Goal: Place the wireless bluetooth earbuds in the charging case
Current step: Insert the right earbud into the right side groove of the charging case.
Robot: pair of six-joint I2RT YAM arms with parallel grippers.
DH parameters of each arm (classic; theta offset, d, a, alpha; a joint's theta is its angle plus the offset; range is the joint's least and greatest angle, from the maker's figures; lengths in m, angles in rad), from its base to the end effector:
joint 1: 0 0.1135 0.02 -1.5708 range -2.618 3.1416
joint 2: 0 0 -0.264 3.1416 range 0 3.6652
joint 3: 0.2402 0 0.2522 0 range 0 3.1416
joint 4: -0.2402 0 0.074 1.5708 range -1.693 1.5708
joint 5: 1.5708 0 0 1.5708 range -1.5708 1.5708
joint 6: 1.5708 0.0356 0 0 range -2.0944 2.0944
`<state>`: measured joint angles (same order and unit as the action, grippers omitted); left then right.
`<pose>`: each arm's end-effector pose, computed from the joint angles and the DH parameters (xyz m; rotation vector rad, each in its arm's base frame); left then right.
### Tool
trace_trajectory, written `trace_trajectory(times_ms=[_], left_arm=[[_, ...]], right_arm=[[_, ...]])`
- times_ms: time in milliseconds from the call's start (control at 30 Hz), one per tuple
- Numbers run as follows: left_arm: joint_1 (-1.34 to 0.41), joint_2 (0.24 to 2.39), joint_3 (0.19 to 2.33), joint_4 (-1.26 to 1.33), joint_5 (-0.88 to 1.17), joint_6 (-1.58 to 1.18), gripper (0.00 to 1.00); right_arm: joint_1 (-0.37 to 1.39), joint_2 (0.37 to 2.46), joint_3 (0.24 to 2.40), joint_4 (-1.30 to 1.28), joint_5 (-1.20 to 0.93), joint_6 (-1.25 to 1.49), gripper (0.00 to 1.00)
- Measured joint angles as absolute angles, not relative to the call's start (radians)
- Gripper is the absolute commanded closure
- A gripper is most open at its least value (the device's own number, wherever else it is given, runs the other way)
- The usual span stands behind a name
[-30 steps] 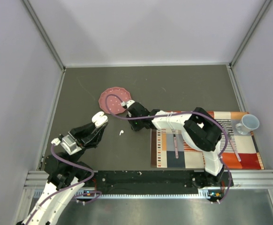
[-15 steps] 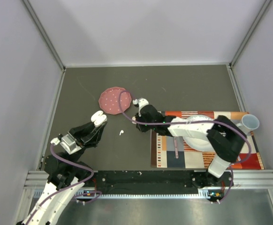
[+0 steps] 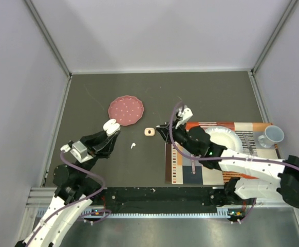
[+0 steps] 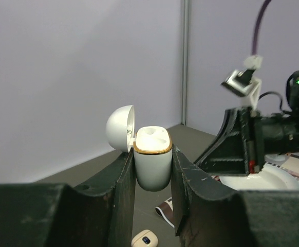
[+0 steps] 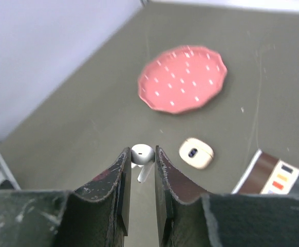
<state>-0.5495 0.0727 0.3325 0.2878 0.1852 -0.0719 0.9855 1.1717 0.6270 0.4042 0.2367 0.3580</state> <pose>0.0572 -0.0427 0.3103 0.4134 0.9705 -0.6587 0.1537 0.2167 0.2659 -0.3710 1.7334 0.7890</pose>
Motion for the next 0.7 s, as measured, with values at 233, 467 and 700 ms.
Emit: trace_trajectory(times_ms=[233,467,700], left_arm=[[-0.550,0.136,0.292,0.357,0.206,-0.104,1.00],[-0.550,0.200,0.266,0.442,0.279,-0.114,1.00],[-0.550,0.286,0.265,0.523,0.408,-0.101,1.00]], right_arm=[[1.114,0.994,0.601,0.601,0.327,0.229,1.00],[1.235,0.968,0.622,0.715,0.402,0.038,1.00],[1.328,1.040,0.711,0.771,0.429,-0.125,1.00]])
